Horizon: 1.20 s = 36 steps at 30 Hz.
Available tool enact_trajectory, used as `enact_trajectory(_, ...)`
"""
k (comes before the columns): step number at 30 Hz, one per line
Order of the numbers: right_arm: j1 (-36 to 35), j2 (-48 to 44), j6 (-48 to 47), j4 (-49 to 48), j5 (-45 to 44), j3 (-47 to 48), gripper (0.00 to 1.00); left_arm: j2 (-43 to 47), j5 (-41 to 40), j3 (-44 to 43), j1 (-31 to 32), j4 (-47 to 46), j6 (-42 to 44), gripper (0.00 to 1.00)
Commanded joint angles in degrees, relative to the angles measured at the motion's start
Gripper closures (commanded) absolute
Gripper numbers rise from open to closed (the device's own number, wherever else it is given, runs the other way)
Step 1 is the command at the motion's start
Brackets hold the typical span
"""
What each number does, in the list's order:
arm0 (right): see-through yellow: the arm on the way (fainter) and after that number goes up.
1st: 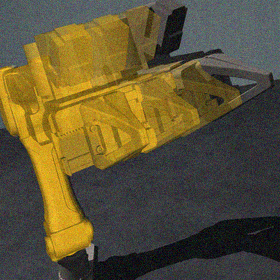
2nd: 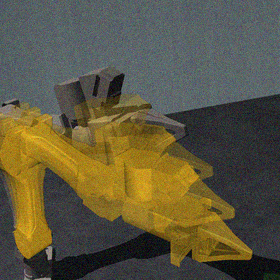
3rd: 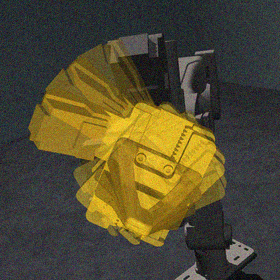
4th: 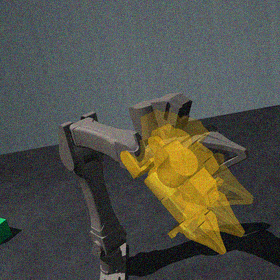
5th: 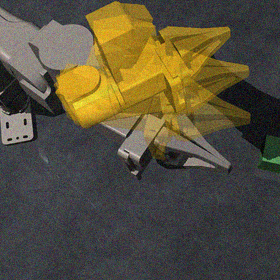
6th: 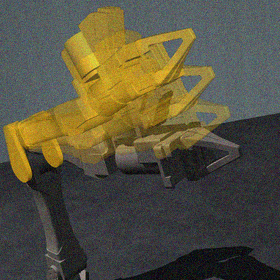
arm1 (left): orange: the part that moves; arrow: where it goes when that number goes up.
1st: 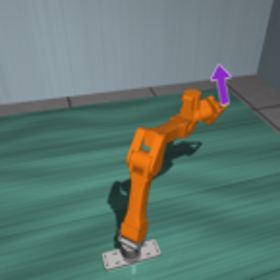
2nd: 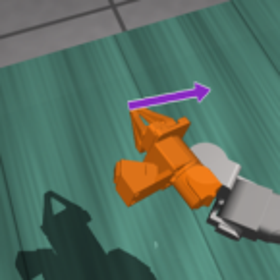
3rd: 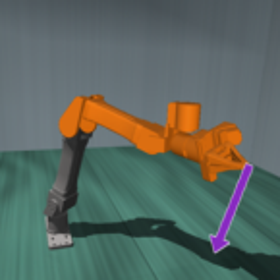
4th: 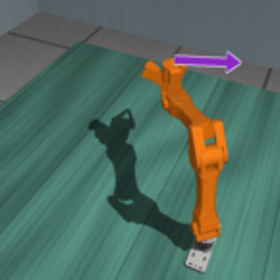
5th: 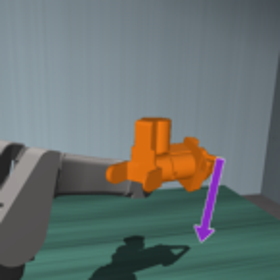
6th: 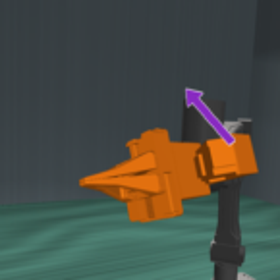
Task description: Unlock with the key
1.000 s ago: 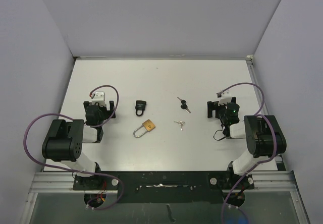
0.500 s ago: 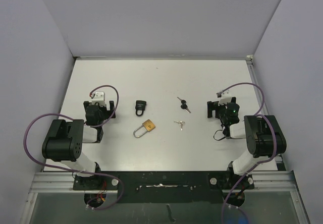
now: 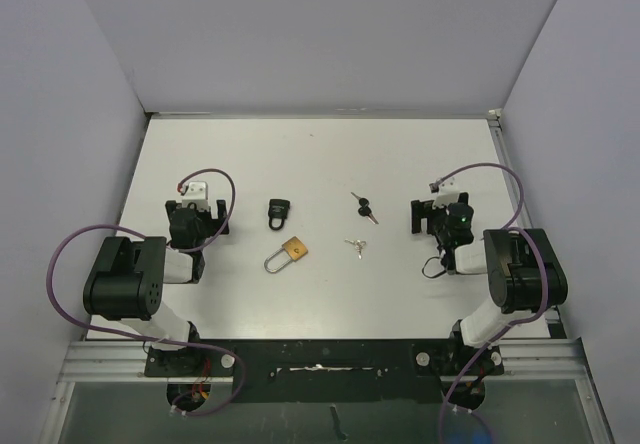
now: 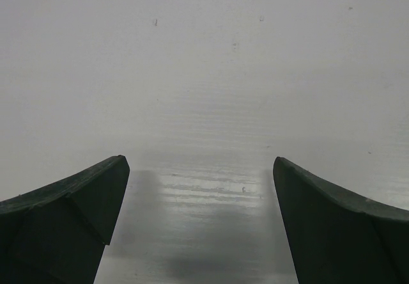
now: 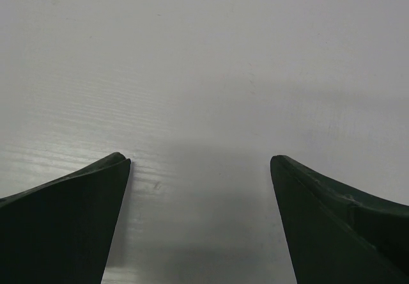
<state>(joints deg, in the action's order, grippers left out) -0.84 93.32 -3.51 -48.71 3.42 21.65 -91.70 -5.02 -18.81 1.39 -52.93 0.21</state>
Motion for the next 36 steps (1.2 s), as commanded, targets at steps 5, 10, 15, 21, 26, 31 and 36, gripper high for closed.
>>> enact_trajectory(5,-2.8,-17.4,12.6,29.8,-19.2,14.0,0.02,17.0,-16.3,-7.7,5.4,16.8,-3.4,0.02)
enact_trajectory(10,-4.0,-21.4,16.0,41.9,-2.1,22.0,0.02,31.8,-1.6,-10.1,6.4,20.2,-16.4,0.02)
enact_trajectory(15,-10.7,-22.7,18.1,50.1,-3.2,25.3,0.02,35.3,10.6,-11.4,7.6,26.0,-25.0,0.02)
enact_trajectory(21,-26.9,-17.6,14.6,60.1,-23.5,33.0,0.01,32.5,5.7,-13.6,16.4,31.9,-26.4,0.06)
enact_trajectory(26,-29.4,-11.2,16.9,65.6,-23.8,40.3,0.02,28.9,1.5,-16.3,21.9,37.0,-26.3,0.02)
enact_trajectory(31,-29.0,-11.6,21.2,58.6,-20.2,36.1,0.1,27.0,-1.9,-17.8,24.4,41.2,-25.6,0.02)
enact_trajectory(36,-27.5,-6.4,24.4,64.7,-19.4,40.7,0.1,24.7,-3.7,-19.1,24.9,44.5,-24.6,0.02)
